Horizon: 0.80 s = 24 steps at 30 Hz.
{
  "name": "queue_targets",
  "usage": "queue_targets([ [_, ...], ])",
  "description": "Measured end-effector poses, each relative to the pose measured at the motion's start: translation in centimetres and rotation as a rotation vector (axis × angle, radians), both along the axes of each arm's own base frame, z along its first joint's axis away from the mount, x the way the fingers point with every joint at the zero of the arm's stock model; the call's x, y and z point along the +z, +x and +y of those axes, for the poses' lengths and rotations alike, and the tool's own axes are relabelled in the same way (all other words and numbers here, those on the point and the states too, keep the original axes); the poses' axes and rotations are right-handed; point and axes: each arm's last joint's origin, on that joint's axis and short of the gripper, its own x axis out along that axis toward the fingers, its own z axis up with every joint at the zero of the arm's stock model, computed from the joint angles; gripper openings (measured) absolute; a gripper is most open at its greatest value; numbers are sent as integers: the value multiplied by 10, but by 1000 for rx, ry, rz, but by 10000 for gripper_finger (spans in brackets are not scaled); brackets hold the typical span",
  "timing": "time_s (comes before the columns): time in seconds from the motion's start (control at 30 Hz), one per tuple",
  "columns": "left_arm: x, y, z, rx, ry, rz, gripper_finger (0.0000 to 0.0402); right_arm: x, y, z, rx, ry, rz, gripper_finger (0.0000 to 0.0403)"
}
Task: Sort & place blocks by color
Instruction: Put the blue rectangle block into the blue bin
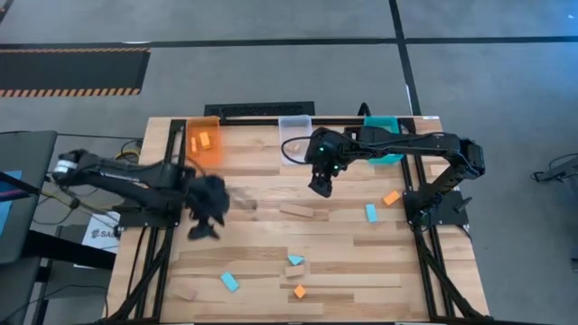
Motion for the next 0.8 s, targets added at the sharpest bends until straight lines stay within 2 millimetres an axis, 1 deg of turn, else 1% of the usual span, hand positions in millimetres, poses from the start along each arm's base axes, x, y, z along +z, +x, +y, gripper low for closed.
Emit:
queue_targets([
  [0.1, 1, -2, -26, -107, 1, -23, 240, -1, -1, 0, 40, -23, 6, 291],
  [0.23, 1, 4, -52, -118, 7, -90, 240, -2, -3, 1, 89, -47, 26, 291],
  [0.33, -2, 12, -72, -177, 0, -143, 240, -2, -3, 1, 106, -58, 23, 291],
  [0.43, -13, 13, -90, -263, 18, -124, 240, -2, -3, 1, 72, -34, 32, 291],
  [0.5, -23, 14, -101, -331, 62, -117, 240, -2, -4, 2, 24, 0, 44, 291],
  [0.63, -39, 18, -121, -474, 169, -201, 240, -2, -2, 9, -46, 50, 44, 291],
  [0.7, -48, 21, -128, -534, 249, -243, 240, -1, -1, 15, -32, 52, 40, 291],
  [0.8, -65, 26, -134, -587, 353, -249, 240, -2, 0, 23, -11, 54, 43, 291],
])
